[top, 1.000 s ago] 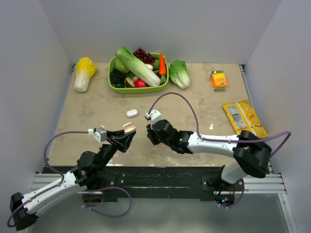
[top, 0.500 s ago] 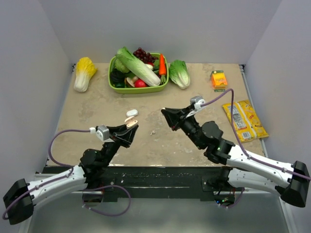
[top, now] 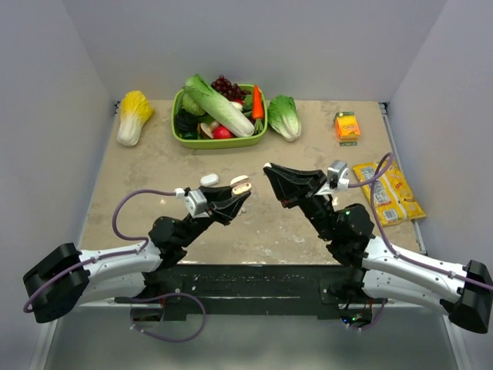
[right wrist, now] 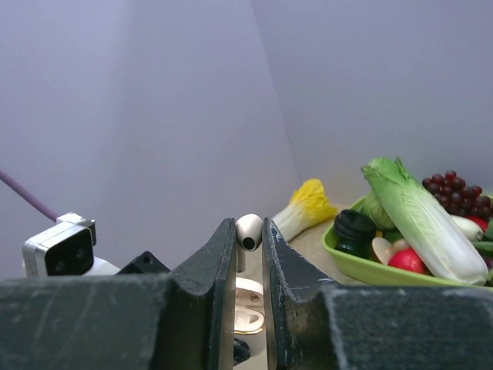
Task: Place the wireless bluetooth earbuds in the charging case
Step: Place the earbud in the charging case.
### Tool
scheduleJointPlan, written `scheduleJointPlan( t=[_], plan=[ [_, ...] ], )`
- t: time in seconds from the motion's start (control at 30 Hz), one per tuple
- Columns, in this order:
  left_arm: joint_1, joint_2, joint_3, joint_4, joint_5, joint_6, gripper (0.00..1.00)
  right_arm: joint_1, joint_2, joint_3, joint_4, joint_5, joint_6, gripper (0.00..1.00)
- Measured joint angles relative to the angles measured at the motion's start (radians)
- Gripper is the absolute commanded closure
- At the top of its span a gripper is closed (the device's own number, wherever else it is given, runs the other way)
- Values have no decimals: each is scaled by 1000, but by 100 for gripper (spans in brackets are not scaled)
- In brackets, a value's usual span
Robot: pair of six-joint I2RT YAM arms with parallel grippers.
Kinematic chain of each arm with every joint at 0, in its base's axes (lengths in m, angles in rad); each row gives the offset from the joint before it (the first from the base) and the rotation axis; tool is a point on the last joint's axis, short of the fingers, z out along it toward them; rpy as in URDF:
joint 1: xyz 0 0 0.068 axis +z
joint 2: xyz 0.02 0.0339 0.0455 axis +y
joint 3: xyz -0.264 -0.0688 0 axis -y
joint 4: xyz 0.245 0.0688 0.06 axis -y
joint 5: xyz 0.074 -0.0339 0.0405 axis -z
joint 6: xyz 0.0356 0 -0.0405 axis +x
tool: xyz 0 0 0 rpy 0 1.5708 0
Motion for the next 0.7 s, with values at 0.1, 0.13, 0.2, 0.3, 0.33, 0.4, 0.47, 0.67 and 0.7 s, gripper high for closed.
scheduleJointPlan(
  t=[0.1, 0.13, 0.2, 0.3, 0.33, 0.4, 0.47, 0.67, 0.7],
  plan=[
    [0, 27, 40, 10, 48, 6, 100, 0, -9, -10, 55, -31, -11, 100],
    [0, 36, 57, 14, 67, 6, 100, 0, -13, -13, 76, -47, -14, 100],
    [0, 50, 86, 23, 92, 5, 100, 0, -19, -14, 102, -68, -18, 100],
    [0, 69, 118, 35, 114, 3, 100, 0, -19, -17, 128, -98, -18, 100],
    [0, 74, 124, 35, 118, 3, 100, 0, -19, -21, 134, -103, -18, 100],
    [0, 86, 135, 39, 124, 1, 100, 0, -19, -33, 145, -109, -18, 100],
    [0, 96, 141, 39, 126, 0, 100, 0, -19, -45, 148, -113, -18, 100],
    [0, 124, 168, 39, 137, -17, 100, 0, -16, -65, 155, -125, -22, 100],
    [0, 125, 172, 39, 138, -20, 100, 0, -16, -65, 156, -125, -23, 100]
  ],
)
